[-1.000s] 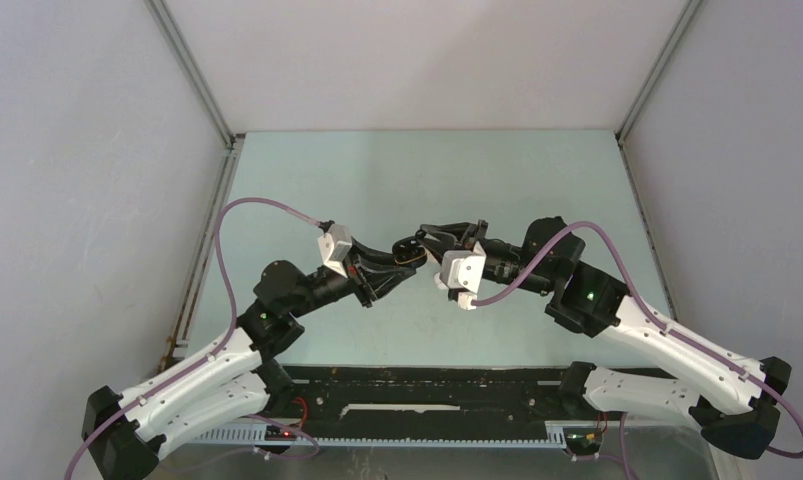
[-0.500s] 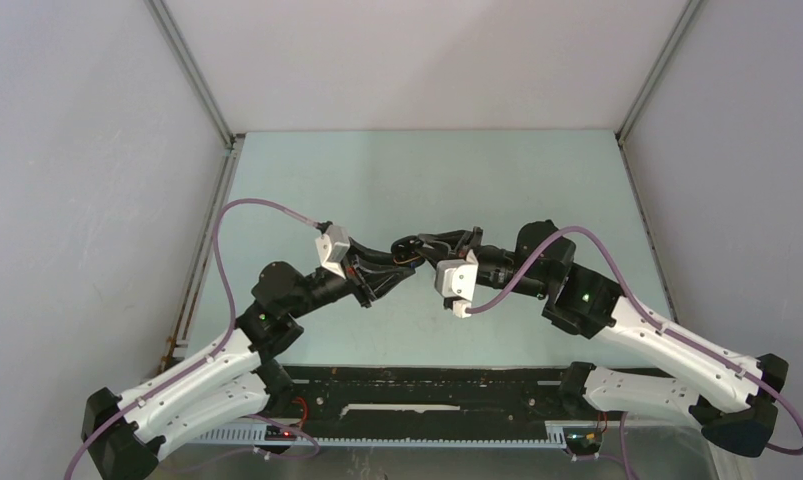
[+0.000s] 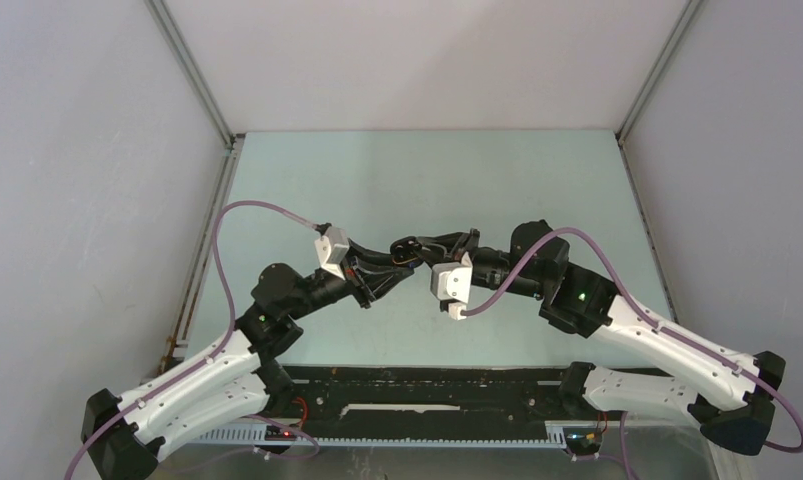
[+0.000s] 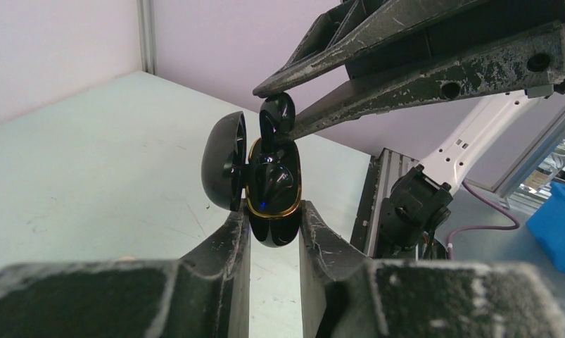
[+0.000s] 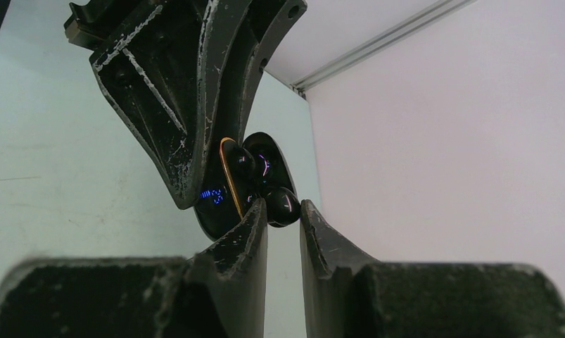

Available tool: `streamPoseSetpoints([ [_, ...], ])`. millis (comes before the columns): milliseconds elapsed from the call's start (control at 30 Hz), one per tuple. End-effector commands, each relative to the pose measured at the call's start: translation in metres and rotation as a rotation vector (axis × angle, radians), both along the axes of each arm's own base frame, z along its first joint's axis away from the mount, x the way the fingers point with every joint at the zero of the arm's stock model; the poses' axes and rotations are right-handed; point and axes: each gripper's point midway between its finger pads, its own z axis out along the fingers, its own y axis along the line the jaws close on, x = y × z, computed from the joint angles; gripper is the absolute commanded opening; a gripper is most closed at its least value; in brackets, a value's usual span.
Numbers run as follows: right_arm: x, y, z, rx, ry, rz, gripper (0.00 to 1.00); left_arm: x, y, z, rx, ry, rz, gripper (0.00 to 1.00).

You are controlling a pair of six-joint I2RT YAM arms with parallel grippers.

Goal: Insert the wireless bluetooth earbuds into the charging case
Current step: Place the earbud in the charging case.

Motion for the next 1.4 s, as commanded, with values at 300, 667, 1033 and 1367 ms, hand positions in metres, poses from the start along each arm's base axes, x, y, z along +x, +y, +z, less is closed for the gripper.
streamPoseSetpoints([
  [300, -0.008, 0.005, -0.024, -0.088, 0.016, 0.030, 0.33, -0.005, 0.002, 0.015, -0.037, -0.073, -0.006, 0.00],
  [667, -0.015, 0.002, -0.030, -0.121, 0.087, 0.040, 0.55, -0.003, 0.000, 0.009, -0.023, -0.075, 0.002, 0.00],
  [1033, -0.031, -0.024, -0.009, -0.150, 0.323, 0.020, 0.71, -0.001, 0.000, 0.004, 0.002, -0.074, 0.012, 0.00],
  [1367, -0.012, -0.044, -0.032, -0.267, 0.757, -0.032, 0.94, -0.015, -0.015, -0.008, 0.096, -0.103, -0.077, 0.00],
])
